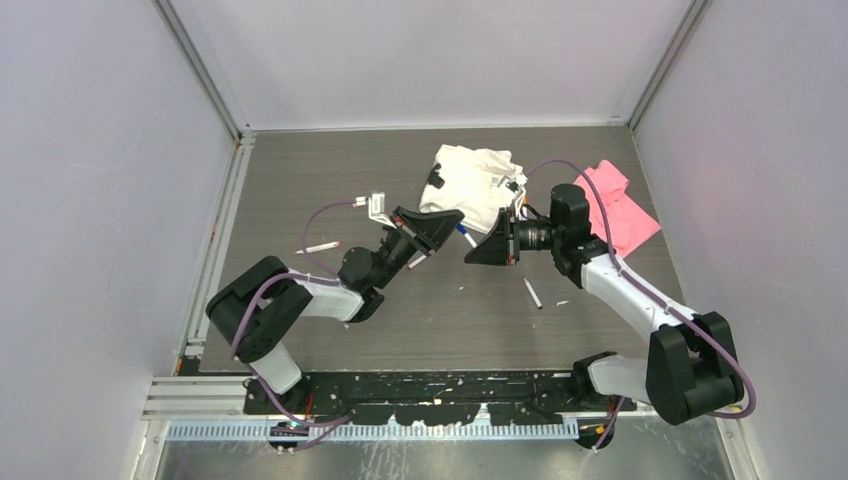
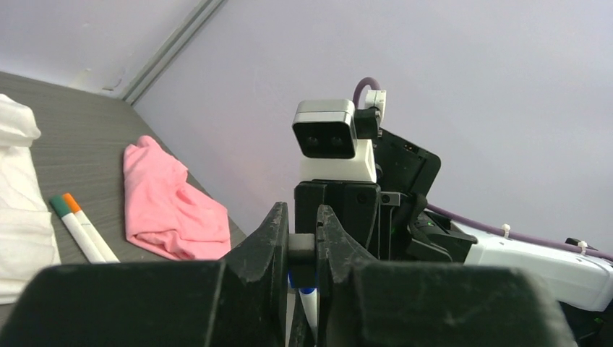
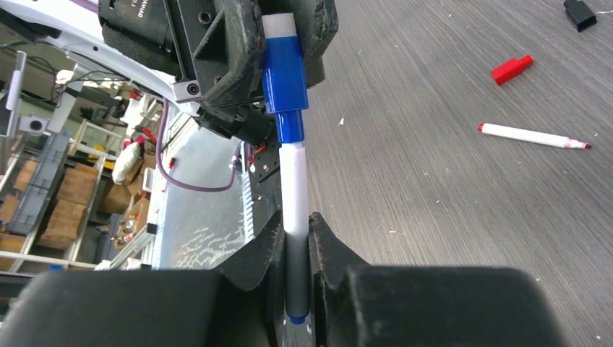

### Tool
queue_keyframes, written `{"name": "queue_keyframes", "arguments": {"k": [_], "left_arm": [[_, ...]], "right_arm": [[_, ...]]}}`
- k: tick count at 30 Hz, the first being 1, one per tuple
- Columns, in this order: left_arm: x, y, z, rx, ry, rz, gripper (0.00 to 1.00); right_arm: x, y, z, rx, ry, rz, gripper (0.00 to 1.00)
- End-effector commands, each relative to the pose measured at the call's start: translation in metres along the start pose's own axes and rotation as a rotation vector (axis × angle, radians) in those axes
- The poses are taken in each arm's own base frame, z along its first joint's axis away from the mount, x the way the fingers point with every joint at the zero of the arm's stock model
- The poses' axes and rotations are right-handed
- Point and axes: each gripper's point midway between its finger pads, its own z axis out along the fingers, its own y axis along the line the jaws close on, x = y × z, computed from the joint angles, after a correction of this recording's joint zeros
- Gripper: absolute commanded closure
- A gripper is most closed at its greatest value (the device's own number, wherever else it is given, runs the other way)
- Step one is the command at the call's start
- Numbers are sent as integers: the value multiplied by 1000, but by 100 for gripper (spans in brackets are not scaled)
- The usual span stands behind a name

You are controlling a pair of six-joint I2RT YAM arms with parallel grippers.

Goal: Insert the pens into the pen caps
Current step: Press the pen cap onto the pen.

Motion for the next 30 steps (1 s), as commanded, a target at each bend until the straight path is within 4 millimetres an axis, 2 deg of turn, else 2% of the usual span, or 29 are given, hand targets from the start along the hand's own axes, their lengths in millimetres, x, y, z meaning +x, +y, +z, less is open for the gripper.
{"name": "queue_keyframes", "arguments": {"k": [1, 3, 8, 11, 14, 17, 20, 23, 27, 30], "left_arm": [[141, -40, -65, 157, 606, -175, 99], [146, -42, -65, 151, 631, -207, 100], [170, -33, -63, 34, 729, -261, 99], [185, -28, -71, -52, 799, -229, 99], [188, -29, -80, -65, 829, -179, 99], [183, -36, -79, -23, 802, -186, 99], [167, -32, -71, -34, 734, -170, 99], [131, -20, -55, -66, 623, -152, 94], [76, -5, -34, -105, 476, -92, 76], [44, -5, -22, -108, 411, -39, 60]], "right_arm": [[-76, 9, -4, 51, -224, -246, 99], [-67, -6, -7, 143, -175, -252, 99], [-68, -20, -11, 258, -141, -338, 99], [-70, -33, -18, 357, -126, -364, 99], [-70, -35, -20, 372, -130, -364, 99], [-69, -31, -16, 327, -137, -354, 99], [-62, -27, -14, 282, -104, -371, 99], [-46, -32, -14, 260, -35, -398, 99], [-29, -45, -14, 252, 38, -413, 99], [-19, -52, -14, 249, 82, -413, 99]]}}
